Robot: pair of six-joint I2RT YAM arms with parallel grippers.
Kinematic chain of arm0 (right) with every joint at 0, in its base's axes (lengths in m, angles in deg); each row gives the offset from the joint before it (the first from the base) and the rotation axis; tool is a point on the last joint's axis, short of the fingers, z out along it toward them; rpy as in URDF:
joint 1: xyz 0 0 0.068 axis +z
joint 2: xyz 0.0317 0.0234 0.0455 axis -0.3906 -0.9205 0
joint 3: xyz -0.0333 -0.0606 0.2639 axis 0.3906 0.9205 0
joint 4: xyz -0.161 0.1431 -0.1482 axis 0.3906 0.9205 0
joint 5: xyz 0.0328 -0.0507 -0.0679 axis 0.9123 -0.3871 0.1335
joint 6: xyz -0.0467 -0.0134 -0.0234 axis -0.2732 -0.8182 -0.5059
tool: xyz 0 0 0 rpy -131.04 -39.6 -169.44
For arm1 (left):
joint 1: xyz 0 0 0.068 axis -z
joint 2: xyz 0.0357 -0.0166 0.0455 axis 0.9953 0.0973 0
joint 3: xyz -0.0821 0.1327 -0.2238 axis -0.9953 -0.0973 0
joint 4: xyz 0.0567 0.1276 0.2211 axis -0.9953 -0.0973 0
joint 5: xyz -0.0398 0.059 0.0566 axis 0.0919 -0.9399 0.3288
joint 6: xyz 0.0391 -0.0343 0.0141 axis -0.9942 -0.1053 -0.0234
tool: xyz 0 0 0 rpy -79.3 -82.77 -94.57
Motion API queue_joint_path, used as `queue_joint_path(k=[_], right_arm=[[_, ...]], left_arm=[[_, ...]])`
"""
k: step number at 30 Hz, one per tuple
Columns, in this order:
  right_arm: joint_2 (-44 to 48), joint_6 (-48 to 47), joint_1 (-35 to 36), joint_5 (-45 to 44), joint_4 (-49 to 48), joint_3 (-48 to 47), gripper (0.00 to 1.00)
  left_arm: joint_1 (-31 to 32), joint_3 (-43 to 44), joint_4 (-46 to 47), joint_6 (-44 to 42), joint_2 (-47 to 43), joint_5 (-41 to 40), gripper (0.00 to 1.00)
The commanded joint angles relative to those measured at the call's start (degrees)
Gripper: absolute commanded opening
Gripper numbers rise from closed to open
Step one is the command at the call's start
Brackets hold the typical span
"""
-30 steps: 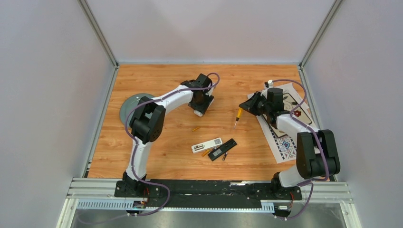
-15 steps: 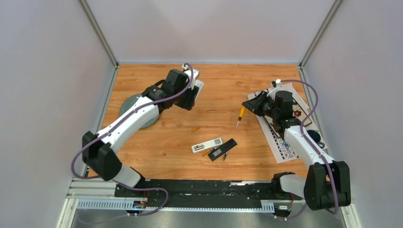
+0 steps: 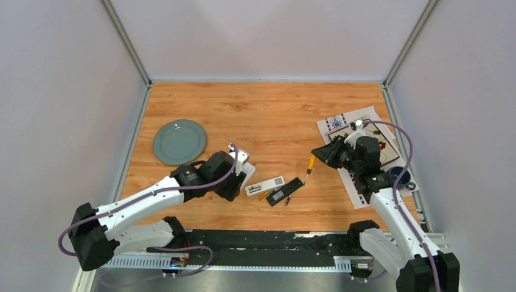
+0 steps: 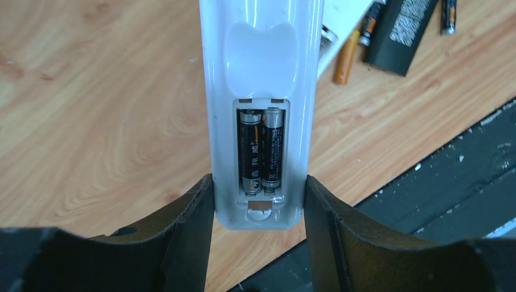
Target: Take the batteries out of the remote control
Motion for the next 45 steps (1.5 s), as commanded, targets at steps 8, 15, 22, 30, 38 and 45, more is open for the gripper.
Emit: queue_joint_path(k=[8,15,22,30,38,45], right_arm=[[7.0,-1.6,0.2,-3.9,6.9,2.5,0.00],[6.5,-1.6,0.0,-7.4,8.3,1.5,0.00],[3.3,-3.5,-4.3,-7.9,8.5,-0.8,0.00],[-0.6,-5.5,-8.7,-7.1,8.3,-2.6,0.00],[-3.0,-5.5,-11.2,-5.4,5.9,-2.5,0.00],[-4.5,-5.3,-11.4,-4.3,4.0,-2.3,0.00]], left_arm=[[15.2,4.9,11.7,-0.1,13.5,-0.2,0.51],[21.6,17.0,13.8,-2.6,30.5,2.8,0.49],[24.5,25.2,14.3,-2.5,40.8,5.8,0.48],[24.6,26.4,15.5,-0.9,46.2,8.1,0.45],[24.6,23.7,15.7,0.2,47.5,5.8,0.40],[24.3,20.9,14.6,1.5,46.4,-0.2,0.37]])
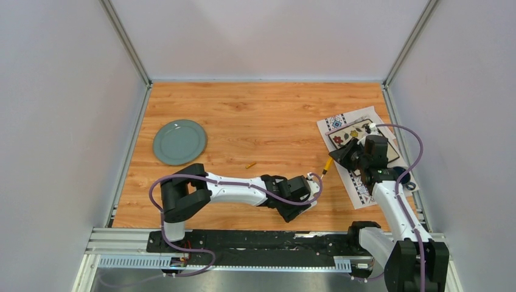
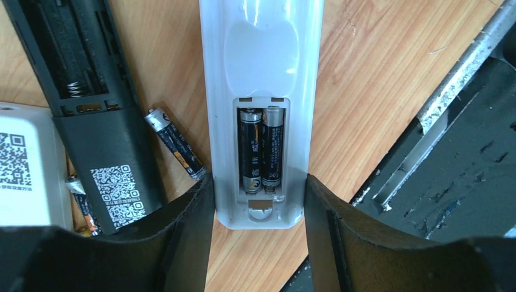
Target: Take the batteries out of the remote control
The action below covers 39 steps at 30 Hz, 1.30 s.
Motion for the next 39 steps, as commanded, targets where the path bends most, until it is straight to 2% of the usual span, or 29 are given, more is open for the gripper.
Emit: queue_joint_path(k=[1,18,39], right_arm=[[-0.6,-0.5,-0.3,1.7,-4.1,-2.0,0.00],[-1.9,-0.7,-0.3,2.7,-4.9,-2.5,0.00],[-3.1,-1.0,-0.3,3.5,-5.5,-2.8,0.00]], left_arm=[[-0.1,-2.7,-1.9,1.3,-0.3,-5.2,0.37],[-6.7,-7.4,-7.4,-0.5,-3.2,-12.3,0.36],[-19.2,-16.9,-7.6,-5.2,-9.6,-13.5,0.35]])
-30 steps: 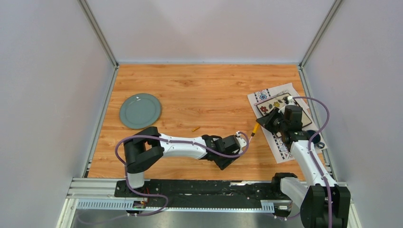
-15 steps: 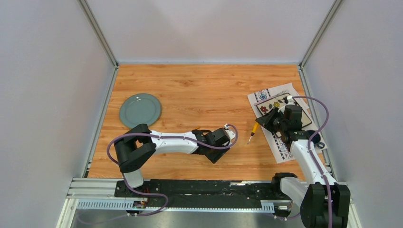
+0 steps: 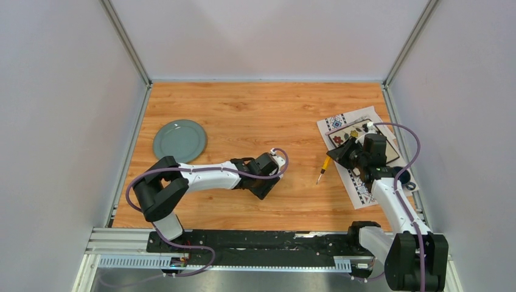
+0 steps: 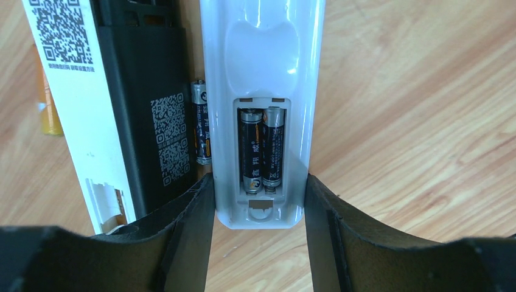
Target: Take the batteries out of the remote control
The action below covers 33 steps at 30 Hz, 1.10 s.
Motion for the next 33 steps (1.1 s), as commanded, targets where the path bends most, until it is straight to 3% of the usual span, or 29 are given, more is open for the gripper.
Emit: queue_joint_path(k=[1,16,33], right_arm=[[-0.2,-0.8,-0.2,0.8,-2.6,-2.8,0.00],[-0.8,-0.7,-0.2,2.2,-2.9,-2.8,0.00],[-0.3,-1.2,-0.2,1.9,-2.2,-2.4,0.00]], left_arm=[[-4.6,-3.6,-8.6,-4.1,0.4,-6.3,0.35],[-6.6,-0.6,-11.3,-4.9,-0.2,-4.7,0.36],[0.4,11.8,-16.8,-5.4,-3.4,-5.8,0.38]])
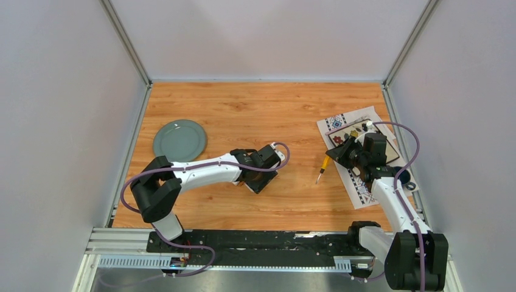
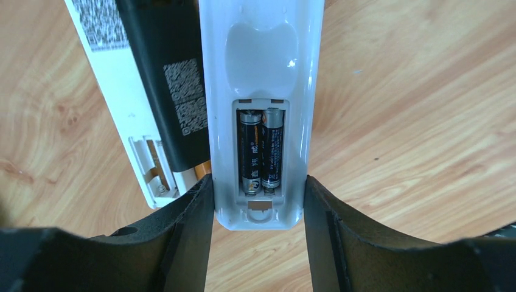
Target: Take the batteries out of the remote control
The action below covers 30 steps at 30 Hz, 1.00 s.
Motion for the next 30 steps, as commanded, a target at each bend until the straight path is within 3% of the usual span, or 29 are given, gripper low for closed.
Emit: queue_joint_path(k=[1,15,26,29,30], right_arm=[[0.2,-1.1,-0.1,0.4,-1.8,-2.1,0.00],[0.7,-1.8,-0.1,0.4,-0.5,-2.1,0.00],[1.0,-0.9,-0.1,1.6,-1.6,-0.6,0.00],[1.0,-0.9,-0.1,1.9,-1.6,-0.4,0.00],[1.2,-0.9,-0.1,1.9,-1.6,-0.4,0.00]], left_arm=[[3.0,5.3,-1.8,-1.9,-1.5,-0.6,0.38],[8.3,11.3,1.2,-2.3,8.0,4.8,0.39],[10.2,11.2,4.1,-2.6,13.0,7.1,0.41],[10.3,10.4,4.8,-2.2,13.3,7.3,0.48],[10.3,9.8,5.1,-2.1,13.0,7.2,0.56]])
